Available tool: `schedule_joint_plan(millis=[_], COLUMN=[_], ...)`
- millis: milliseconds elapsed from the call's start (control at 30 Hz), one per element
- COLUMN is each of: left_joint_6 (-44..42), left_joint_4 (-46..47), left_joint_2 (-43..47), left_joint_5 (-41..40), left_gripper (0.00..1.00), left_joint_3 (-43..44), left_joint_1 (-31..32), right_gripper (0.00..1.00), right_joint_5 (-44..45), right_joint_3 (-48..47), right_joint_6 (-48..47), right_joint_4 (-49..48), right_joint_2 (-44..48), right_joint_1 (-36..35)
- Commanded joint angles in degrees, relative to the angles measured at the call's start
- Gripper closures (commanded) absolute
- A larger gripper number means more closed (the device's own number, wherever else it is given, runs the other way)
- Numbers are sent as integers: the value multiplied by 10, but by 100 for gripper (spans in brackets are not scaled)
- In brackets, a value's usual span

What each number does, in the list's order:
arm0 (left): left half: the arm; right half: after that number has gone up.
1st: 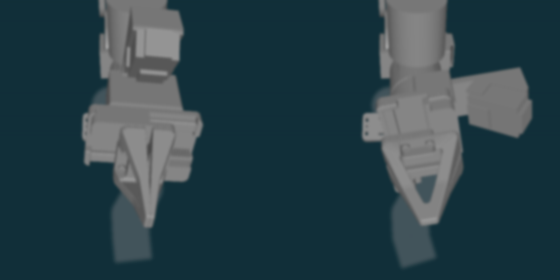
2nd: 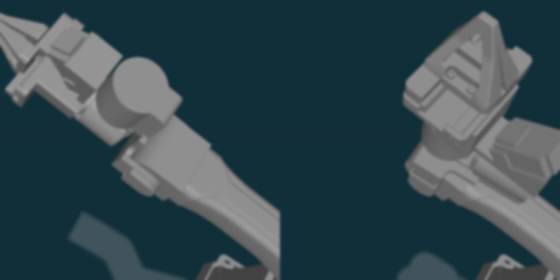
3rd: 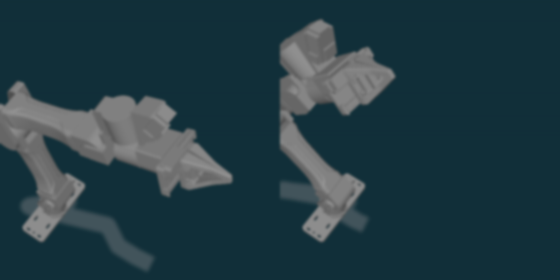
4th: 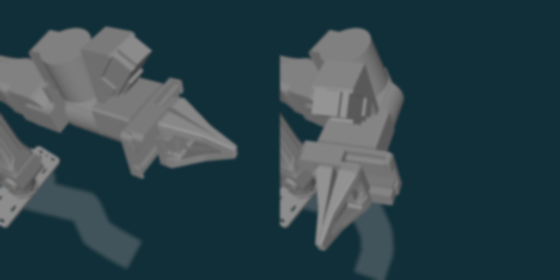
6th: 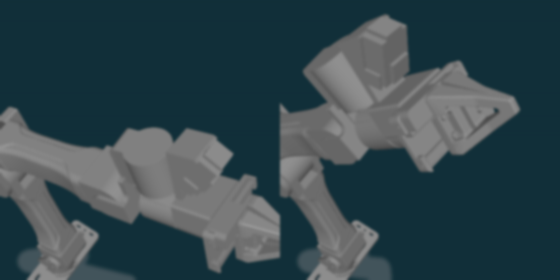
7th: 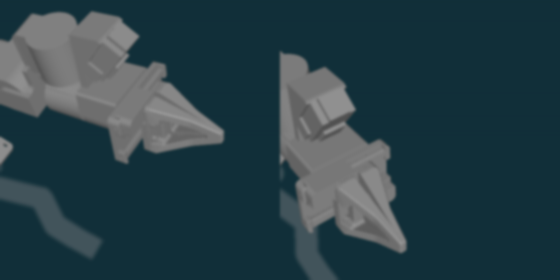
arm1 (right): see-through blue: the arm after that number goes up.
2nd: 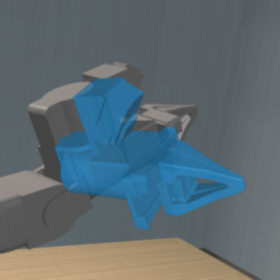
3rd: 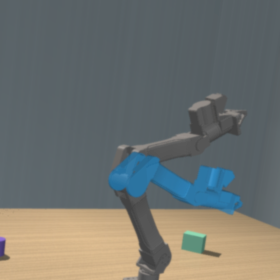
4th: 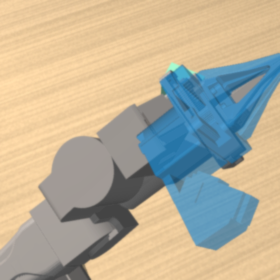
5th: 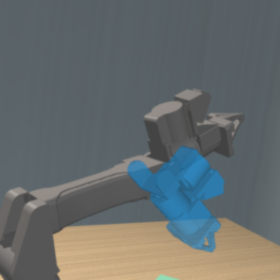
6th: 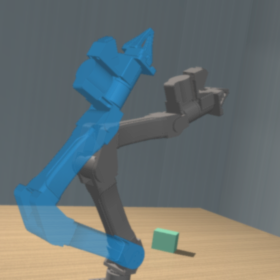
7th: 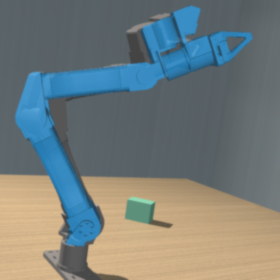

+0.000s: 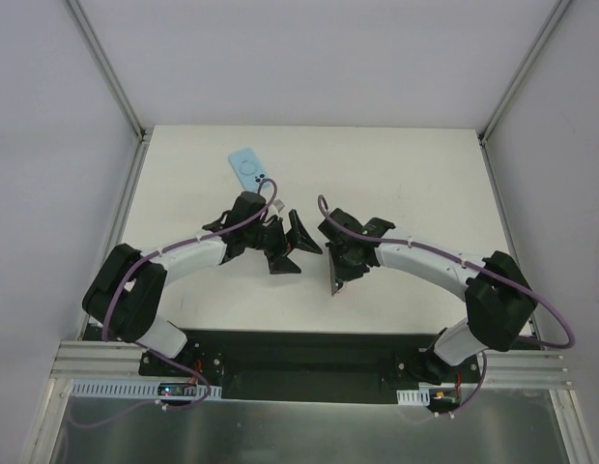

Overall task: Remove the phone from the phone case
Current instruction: Remove the phone case from the phone.

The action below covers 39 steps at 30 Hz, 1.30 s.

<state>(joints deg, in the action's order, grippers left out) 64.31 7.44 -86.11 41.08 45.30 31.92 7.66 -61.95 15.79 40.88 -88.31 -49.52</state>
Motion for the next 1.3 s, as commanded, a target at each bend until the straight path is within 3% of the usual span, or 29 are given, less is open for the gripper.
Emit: schedule_joint_plan(millis=[0, 567, 833, 933, 1267], left_joint_6=[-47, -94, -116, -123, -142], left_joint_4=[-39, -46, -71, -72, -139], left_joint_2=[-21, -68, -43, -28, 62], left_joint_5=[-15, -43, -86, -106, -158], left_gripper=[5, 31, 31, 32, 27], left_joint_3=[16, 3, -4, -2, 15], left_joint_1=[5, 28, 28, 28, 10], right_gripper=[99, 99, 99, 99, 99], right_joint_5=[-65, -123, -131, -113, 143], right_joint_3=[1, 29, 13, 10, -12], right_joint_6=[4, 63, 71, 71, 63], right_joint_4=[-98, -217, -230, -213, 16], right_joint_2=[-5, -79, -92, -78, 5], right_joint_1=[-7, -34, -44, -48, -54])
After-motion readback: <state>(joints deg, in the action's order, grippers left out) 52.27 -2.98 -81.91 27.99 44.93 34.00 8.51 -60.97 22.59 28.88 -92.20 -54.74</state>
